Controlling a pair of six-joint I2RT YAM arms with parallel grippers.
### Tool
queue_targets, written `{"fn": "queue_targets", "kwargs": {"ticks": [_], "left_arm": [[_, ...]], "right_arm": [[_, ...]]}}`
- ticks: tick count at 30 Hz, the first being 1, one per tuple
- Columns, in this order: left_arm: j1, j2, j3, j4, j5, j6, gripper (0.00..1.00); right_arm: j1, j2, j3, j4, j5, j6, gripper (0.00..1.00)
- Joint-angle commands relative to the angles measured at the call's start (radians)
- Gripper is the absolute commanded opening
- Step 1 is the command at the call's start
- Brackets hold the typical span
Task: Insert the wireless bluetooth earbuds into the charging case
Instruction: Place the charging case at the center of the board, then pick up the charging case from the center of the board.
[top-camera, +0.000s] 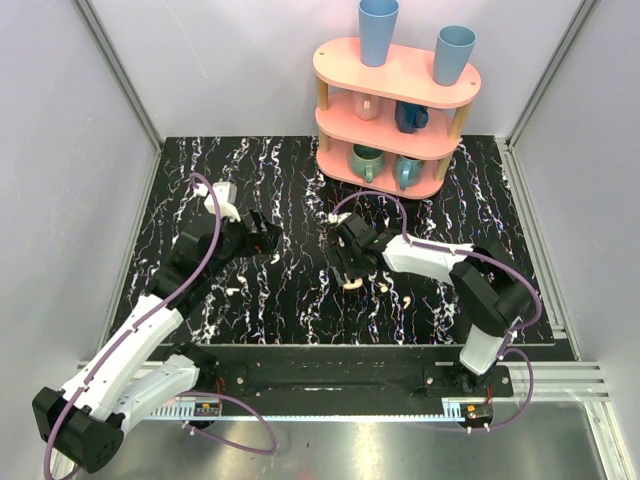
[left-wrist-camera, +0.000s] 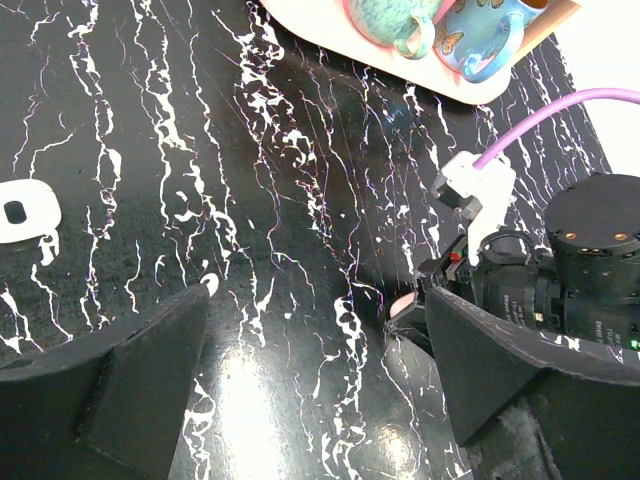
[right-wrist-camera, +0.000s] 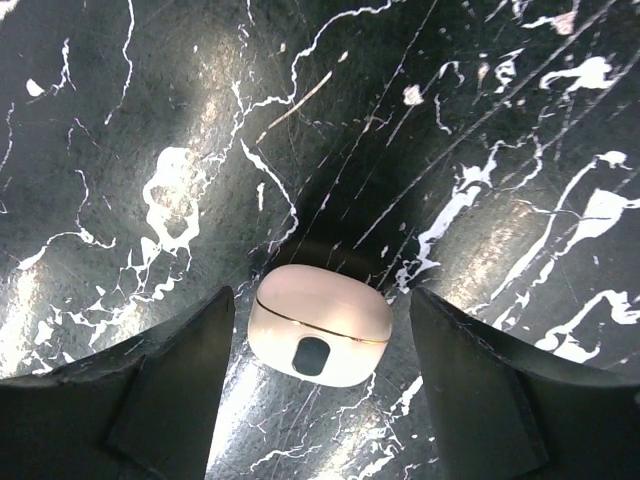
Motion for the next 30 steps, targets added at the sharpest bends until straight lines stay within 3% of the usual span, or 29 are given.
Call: {"fn": "queue_targets", "kwargs": {"ticks": [1,11,30], "left_arm": [[0.007,-0.012,-0.003,0.033,0.014,0.015,0.94],[0.005,-0.006,0.001,0.036,0.014,0.020,0.95],[0.008,0.023,0.007,0.041,0.028,0.020,0.95]], "right_arm": [[0.013,-0.092,0.002,-0.006,0.058,0.024,0.79],[0.054,-0.112,0.004,-0.087,0.159,0.271,0.79],[0.061,-0.069,-0.015,-0.072,0.172,0.296,0.77]]}}
